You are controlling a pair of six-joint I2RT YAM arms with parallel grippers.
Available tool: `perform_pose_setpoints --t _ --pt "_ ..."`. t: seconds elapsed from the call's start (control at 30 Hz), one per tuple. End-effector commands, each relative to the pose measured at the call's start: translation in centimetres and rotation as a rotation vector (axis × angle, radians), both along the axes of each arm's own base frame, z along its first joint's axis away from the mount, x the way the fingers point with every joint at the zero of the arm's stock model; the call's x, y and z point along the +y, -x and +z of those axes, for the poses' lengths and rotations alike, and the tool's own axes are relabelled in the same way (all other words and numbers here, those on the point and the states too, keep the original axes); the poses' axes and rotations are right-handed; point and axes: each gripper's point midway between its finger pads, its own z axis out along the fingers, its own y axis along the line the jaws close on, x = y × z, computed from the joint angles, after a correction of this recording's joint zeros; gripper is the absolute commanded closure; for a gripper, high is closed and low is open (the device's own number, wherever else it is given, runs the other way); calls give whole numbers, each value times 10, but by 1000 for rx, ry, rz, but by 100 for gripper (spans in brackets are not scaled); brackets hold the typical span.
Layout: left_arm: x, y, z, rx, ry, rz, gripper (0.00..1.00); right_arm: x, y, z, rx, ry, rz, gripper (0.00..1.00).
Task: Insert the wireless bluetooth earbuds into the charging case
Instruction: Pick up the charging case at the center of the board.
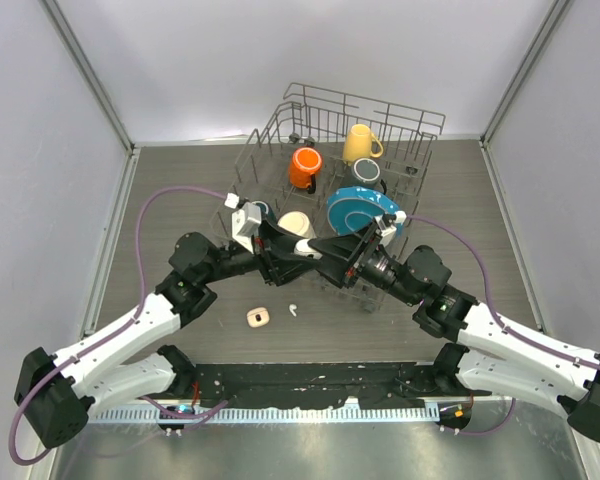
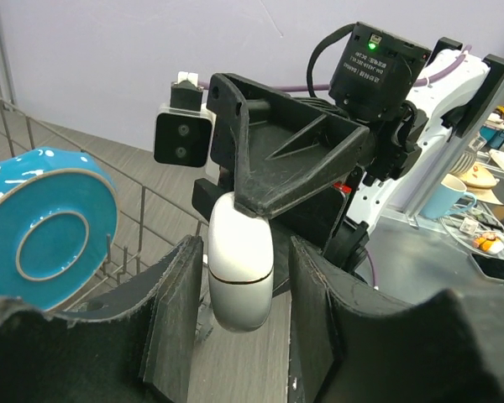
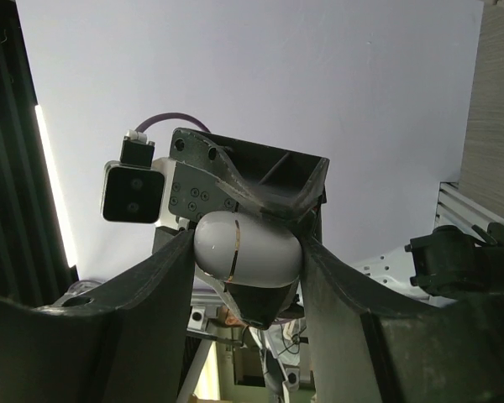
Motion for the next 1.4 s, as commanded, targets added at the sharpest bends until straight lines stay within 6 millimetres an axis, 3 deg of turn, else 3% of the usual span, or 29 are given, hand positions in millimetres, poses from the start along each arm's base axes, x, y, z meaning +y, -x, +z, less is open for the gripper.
perform_pose_setpoints --t 0.0,0.13,0.17,0.27,0.37,0.43,0.47,0.63,0.77,1.03,1.37 --pt "0 5 22 -60 37 -22 51 -4 7 39 -87 -78 19 90" --pt "2 4 22 -64 42 -10 53 -5 7 41 -87 -83 15 90" --pt "2 3 23 -65 47 -1 63 -5 7 40 -84 -84 17 90" --pt "3 1 25 -66 60 16 78 -5 7 41 -82 -94 18 90" --pt "5 0 27 -69 74 29 83 -6 8 43 -86 -115 20 90" --pt "7 0 29 -74 90 40 77 -9 8 44 -82 -149 20 90" --pt "7 -1 26 -62 89 40 67 -9 7 44 -80 -154 18 90" --pt "11 -1 33 -64 133 63 66 -9 8 46 -75 -180 33 90" --pt "11 -2 33 -60 141 65 74 -9 8 48 -74 -197 34 90" --pt "12 -3 35 -58 153 72 63 -10 7 46 -68 -211 31 91" --pt "11 -4 34 -59 150 72 100 -7 7 42 -63 -193 40 90"
